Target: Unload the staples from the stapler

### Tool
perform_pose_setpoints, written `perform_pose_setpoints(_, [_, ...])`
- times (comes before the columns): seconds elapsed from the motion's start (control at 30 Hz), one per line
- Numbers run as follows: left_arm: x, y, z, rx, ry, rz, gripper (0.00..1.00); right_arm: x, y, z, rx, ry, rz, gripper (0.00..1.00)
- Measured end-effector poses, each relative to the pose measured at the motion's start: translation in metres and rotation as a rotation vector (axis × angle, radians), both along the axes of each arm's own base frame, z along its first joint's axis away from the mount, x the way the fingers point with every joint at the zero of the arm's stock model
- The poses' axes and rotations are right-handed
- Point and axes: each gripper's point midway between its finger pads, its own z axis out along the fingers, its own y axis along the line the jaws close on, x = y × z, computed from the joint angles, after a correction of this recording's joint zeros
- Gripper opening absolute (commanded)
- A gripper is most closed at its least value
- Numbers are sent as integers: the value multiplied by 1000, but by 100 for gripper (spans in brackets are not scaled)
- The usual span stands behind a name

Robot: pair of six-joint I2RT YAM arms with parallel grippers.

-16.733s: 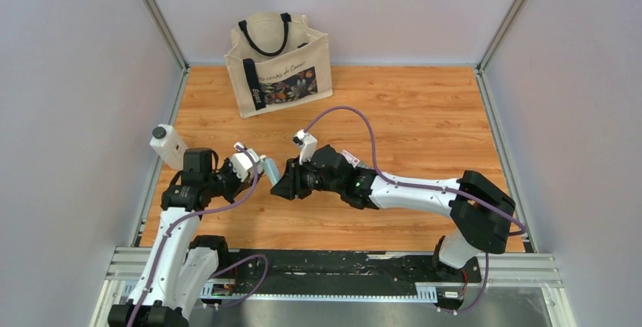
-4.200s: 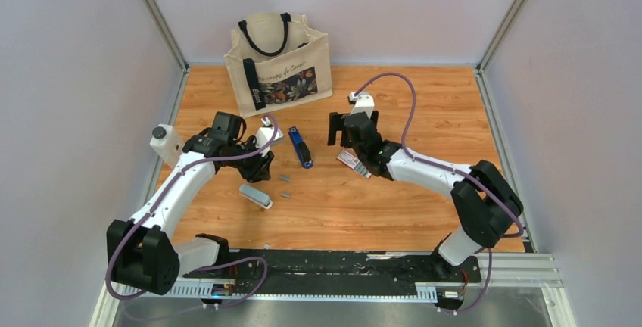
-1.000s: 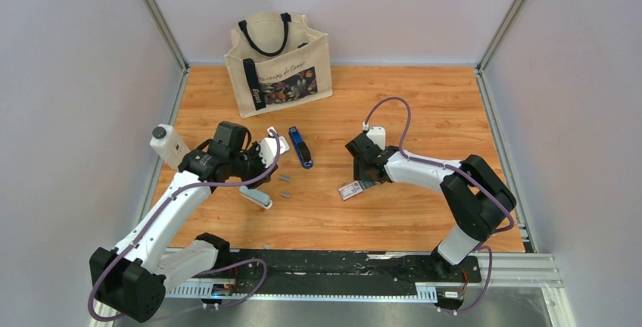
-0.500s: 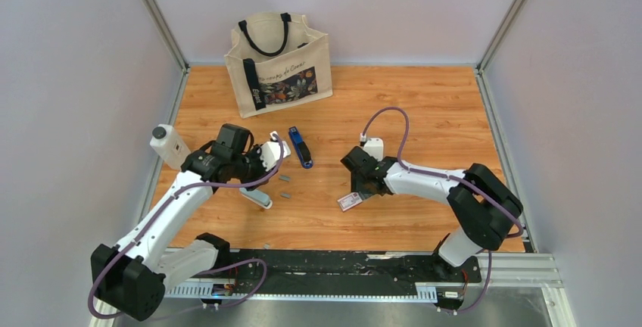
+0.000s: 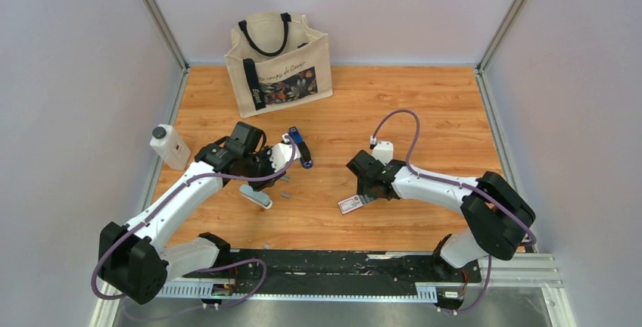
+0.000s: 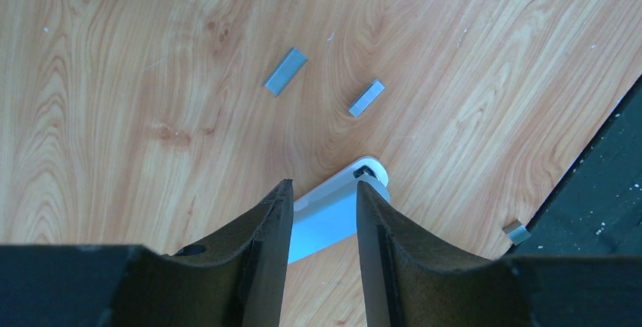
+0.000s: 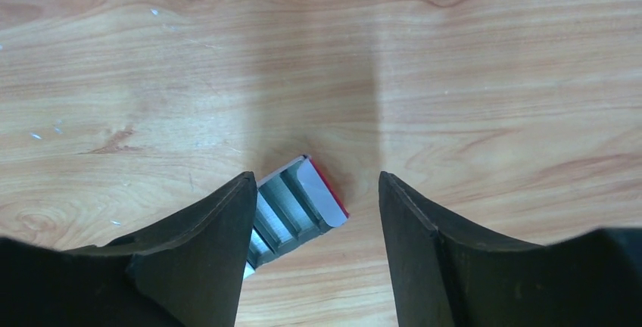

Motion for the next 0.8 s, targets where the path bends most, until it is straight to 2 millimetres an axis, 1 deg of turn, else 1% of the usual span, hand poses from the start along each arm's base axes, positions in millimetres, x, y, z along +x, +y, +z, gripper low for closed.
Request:
perform_pose_setpoints(0.13, [1,0,0,7,-9,0,45,-7,-7,-4,0,7,-22,61])
perform_pose_setpoints(0.37, [4,-4,1,9,-20,-9,45,-16,-17,-3,9,7,-43,61])
perform_pose_setpoints(0.53, [4,-7,2,7,-28,-22,45,-22,-23,6,27,-3,-52,61])
perform_pose_setpoints(0.7, [4,-8,2,9,-31,-26,45,-22,-22,19,64,-29,-60,60])
perform_pose_setpoints(0.8, [4,-9,2,8,-33,-27,45,-26,-23,18,81,-28,-59,60])
